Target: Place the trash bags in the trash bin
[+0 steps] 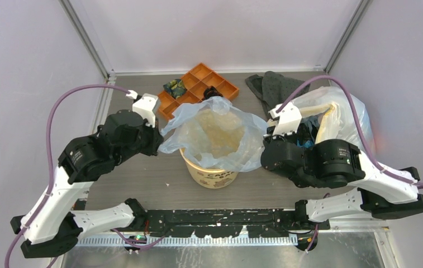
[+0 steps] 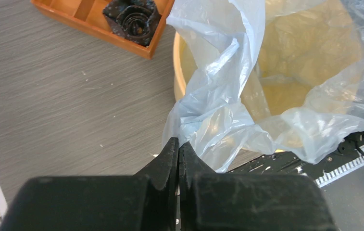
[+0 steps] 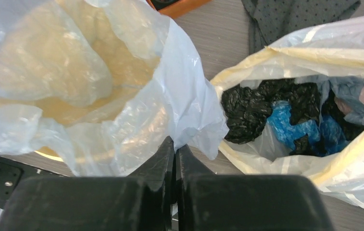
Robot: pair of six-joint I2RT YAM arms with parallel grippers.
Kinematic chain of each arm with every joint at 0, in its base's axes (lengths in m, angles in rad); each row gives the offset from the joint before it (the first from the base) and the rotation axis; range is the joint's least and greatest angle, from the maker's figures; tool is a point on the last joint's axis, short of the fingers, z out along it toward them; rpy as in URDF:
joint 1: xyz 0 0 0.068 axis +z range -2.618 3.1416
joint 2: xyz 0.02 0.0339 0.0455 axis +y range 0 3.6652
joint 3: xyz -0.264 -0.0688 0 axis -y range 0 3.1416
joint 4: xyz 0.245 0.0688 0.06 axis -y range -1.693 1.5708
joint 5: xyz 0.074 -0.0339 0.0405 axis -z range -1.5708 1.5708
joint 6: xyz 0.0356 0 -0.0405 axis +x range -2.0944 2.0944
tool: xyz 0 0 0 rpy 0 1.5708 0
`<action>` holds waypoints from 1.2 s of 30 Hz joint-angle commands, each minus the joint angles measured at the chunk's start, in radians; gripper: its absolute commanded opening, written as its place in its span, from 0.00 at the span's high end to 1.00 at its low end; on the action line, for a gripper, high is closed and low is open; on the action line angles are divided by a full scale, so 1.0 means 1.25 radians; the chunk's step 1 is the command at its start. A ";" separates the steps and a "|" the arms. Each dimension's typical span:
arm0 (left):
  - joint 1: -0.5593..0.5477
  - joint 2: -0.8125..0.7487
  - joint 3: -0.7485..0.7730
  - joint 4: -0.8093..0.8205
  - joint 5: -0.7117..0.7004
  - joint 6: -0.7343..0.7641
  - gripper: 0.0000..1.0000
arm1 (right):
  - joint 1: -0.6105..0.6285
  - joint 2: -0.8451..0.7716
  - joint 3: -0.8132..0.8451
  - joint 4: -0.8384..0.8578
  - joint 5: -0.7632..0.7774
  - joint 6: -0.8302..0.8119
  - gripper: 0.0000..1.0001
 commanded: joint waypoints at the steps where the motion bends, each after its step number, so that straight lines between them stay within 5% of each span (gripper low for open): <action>1: 0.003 -0.042 -0.012 -0.053 -0.051 -0.021 1.00 | -0.002 -0.058 -0.090 0.032 0.031 0.069 0.96; 15: 0.003 -0.155 -0.161 -0.120 -0.061 -0.115 0.99 | -0.002 -0.181 -0.316 0.106 -0.017 0.144 0.99; 20: 0.003 -0.145 -0.140 -0.169 -0.110 -0.111 0.99 | -0.002 -0.190 -0.330 0.007 0.034 0.214 0.99; 36: 0.003 -0.176 -0.258 -0.127 -0.116 -0.181 0.99 | -0.028 -0.207 -0.494 0.095 -0.009 0.247 0.99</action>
